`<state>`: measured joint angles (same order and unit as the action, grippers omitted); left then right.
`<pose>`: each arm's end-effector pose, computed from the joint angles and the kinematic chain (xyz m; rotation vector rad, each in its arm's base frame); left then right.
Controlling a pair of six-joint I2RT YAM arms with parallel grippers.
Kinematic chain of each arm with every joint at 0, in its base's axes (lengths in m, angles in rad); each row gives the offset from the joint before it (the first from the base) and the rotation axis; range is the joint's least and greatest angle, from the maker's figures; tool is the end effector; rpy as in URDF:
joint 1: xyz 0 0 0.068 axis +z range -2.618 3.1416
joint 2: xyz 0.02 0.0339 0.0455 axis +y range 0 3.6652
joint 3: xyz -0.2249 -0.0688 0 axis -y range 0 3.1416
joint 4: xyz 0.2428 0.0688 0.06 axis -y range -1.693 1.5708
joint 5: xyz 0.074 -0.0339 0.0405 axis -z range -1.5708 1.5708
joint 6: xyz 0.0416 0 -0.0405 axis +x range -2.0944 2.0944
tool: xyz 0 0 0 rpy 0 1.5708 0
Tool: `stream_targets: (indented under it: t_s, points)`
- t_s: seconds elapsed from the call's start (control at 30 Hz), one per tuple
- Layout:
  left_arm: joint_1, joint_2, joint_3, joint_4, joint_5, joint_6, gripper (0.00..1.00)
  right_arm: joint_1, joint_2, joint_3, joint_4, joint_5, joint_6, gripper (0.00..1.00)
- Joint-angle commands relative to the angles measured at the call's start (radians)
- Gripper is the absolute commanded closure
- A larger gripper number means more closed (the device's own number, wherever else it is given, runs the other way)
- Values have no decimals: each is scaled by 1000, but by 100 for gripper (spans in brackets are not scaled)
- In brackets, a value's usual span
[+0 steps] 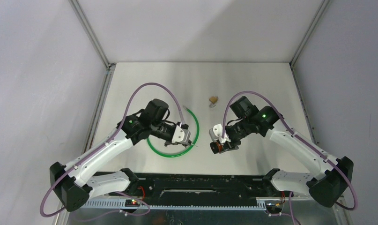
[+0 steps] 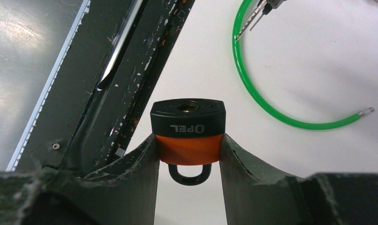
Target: Unlock with the key
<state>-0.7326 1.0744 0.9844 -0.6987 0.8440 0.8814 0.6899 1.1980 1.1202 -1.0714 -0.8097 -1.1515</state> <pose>0.1515 -0.1781 0.2771 1.8356 1.2046 -0.9004 0.1558 0.1676 0.2702 -2.0570 1.2858 0.8895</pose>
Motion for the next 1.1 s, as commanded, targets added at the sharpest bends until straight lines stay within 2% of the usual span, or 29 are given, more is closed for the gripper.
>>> stream_targets:
  t_s: [0.0,0.4,0.7,0.87,1.07]
  points:
    - [-7,36,95,-39,81,-8,100,8,-32,-9,63,-8,0,100]
    - [-28,93,139,-42,161,-44,100,14,-25,-21,94,-3,15,100]
    - [-26,193,185,151,173,-593,100,14,-17,-31,200,97,127,100]
    - [-20,279,230,119,196,-748,100,-7,-3,-31,221,92,155,100]
    - [31,352,182,291,227,-1060,100,-25,9,-31,244,111,188,100]
